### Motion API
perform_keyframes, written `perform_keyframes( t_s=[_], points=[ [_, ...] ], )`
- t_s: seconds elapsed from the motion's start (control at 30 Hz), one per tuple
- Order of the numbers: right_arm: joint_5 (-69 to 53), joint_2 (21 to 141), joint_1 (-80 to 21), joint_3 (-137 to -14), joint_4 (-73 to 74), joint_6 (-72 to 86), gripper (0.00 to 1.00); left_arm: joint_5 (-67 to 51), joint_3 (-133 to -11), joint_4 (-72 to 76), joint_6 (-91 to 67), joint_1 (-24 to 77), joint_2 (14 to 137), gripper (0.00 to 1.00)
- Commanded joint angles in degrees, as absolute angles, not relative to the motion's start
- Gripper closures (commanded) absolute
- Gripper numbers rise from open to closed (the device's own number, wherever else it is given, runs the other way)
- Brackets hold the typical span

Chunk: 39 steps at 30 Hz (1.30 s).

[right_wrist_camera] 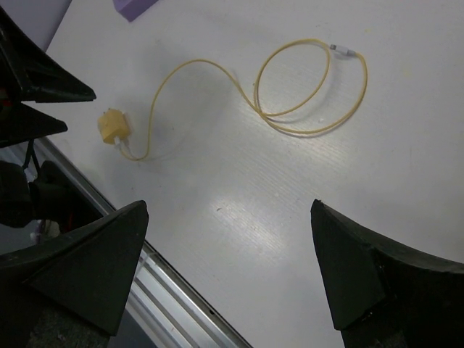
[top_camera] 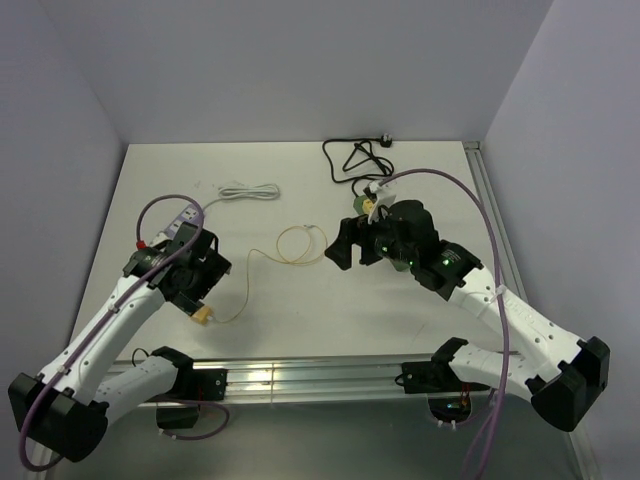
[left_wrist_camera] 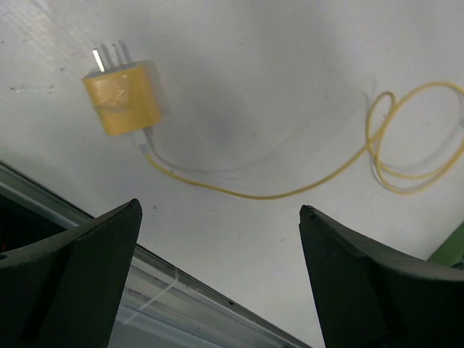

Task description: Insert the plug

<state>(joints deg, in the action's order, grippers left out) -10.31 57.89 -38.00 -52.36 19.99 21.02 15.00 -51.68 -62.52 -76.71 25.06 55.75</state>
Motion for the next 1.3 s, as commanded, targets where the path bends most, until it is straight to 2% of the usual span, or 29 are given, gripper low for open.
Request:
perform_keyframes(
  t_s=[0.0,0.5,0.83,1.03,1.07,1.13,1.17,1.23,1.27],
  points=[
    [-12.4,57.8,-38.0,-53.3,21.3,18.3,0.00,16.6,-51.5,-68.4,-82.7,24.0,57.4,0.05],
    [-9.9,54.8,-38.0,-50.4,23.8,17.8,0.00,21.4,-46.1,-66.6,-86.7,18.2,67.9,0.05],
    [-10.7,54.9,-38.0,-49.4,24.2,17.7,0.03,19.3,-42.8,-56.3,-82.8,13.8,75.2,0.12],
    [-10.5,55.1,-38.0,-48.8,24.3,17.8,0.04,17.3,-41.8,-53.4,-80.6,13.7,80.2,0.28],
    [-10.5,55.0,-38.0,-48.7,24.2,17.8,0.04,17.1,-41.5,-53.2,-80.5,13.7,80.5,0.37],
    [-10.2,54.8,-38.0,-48.5,24.2,17.8,0.04,15.8,-40.3,-51.4,-79.8,13.7,80.8,0.46],
    [-10.1,55.0,-38.0,-48.7,24.3,17.8,0.04,15.4,-39.8,-50.9,-79.7,13.7,80.8,0.58],
    [-9.8,54.9,-38.0,-48.7,24.2,17.9,0.04,14.4,-39.1,-49.7,-78.8,13.7,80.4,0.71],
    [-9.3,55.1,-37.9,-48.5,24.2,17.9,0.04,14.1,-39.0,-49.2,-78.1,13.7,80.2,0.84]
  ],
)
